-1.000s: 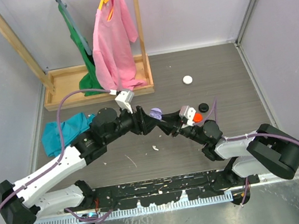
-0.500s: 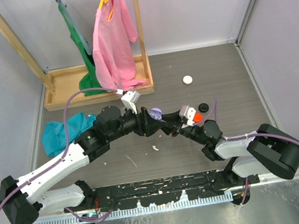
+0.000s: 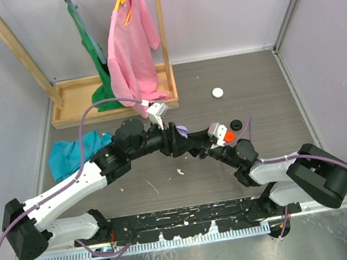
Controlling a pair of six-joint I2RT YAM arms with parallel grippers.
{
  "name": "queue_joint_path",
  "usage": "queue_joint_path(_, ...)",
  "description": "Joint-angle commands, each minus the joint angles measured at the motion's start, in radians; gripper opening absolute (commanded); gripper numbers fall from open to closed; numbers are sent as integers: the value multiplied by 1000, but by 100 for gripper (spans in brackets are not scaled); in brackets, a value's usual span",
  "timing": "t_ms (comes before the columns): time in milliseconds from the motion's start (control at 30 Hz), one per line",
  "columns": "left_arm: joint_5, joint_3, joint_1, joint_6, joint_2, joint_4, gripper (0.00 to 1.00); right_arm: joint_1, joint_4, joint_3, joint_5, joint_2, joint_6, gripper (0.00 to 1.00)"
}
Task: Insert the wireless bluetooth earbuds into the charging case
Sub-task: Place the earbud in the charging case, then close the charging case.
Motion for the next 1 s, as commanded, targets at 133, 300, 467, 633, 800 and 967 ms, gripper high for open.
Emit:
queue_joint_path(133, -56, 58, 77, 106, -134, -195, 63, 1, 37, 42, -136, 5, -1, 1)
queue_joint_path(300, 19, 56, 159, 123, -171, -272, 68, 1, 36, 66, -223, 23, 14, 1)
queue_joint_path(467, 138, 55, 193, 126, -148, -266, 72, 2, 37, 93, -288, 39, 42, 1)
queue_joint_path(633, 257, 48, 204, 103, -98, -201, 70, 1, 33, 109, -342, 51, 62, 1)
queue_joint_path(800, 389, 30, 210, 61, -72, -109, 66, 0, 21, 115, -348, 66, 80, 1)
queue_joint_path(967, 432, 21, 214, 66, -93, -107, 63, -8, -8, 122, -343, 81, 96, 1)
